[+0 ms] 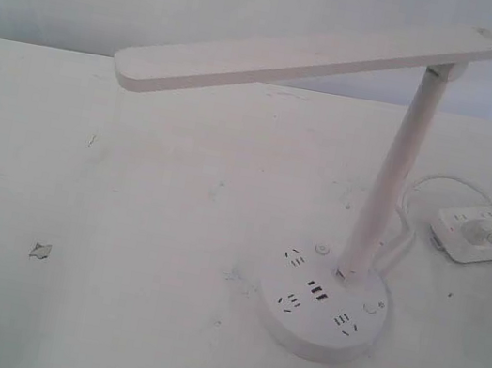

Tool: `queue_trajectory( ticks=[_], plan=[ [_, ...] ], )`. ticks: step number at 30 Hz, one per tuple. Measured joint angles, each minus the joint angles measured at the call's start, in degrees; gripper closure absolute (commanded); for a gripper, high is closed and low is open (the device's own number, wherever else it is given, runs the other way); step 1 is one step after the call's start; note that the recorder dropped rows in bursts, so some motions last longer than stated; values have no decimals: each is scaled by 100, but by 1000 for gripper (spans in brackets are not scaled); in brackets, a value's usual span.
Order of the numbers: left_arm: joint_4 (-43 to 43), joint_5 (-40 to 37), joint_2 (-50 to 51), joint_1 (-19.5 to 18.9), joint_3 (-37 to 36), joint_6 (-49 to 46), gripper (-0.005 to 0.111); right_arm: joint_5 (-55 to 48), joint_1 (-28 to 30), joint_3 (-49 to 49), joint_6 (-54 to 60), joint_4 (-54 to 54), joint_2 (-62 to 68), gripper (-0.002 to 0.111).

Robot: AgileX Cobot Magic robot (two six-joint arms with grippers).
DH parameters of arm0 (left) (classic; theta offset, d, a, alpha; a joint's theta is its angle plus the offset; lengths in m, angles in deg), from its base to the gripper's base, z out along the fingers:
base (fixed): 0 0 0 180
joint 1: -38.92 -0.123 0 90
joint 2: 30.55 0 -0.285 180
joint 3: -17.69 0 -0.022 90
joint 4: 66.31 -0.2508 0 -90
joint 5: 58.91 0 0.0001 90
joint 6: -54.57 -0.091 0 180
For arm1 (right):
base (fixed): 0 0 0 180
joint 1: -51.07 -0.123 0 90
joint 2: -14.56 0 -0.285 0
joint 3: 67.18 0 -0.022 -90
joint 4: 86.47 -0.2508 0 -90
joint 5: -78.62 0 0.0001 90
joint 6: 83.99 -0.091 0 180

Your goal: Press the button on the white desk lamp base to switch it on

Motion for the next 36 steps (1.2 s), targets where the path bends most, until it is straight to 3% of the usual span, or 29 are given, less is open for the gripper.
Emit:
queue_trajectory(
  ticks=[23, 28, 36],
  plan=[
    [0, 0, 0, 0, 0, 0, 107, 265, 0, 0, 0, 192, 0, 108],
    [0, 0, 0, 0, 0, 0, 107, 1714, 0, 0, -50, 391, 0, 108],
    [0, 0, 0, 0, 0, 0, 107, 5238, 0, 0, -1549, 283, -13, 108]
  ],
)
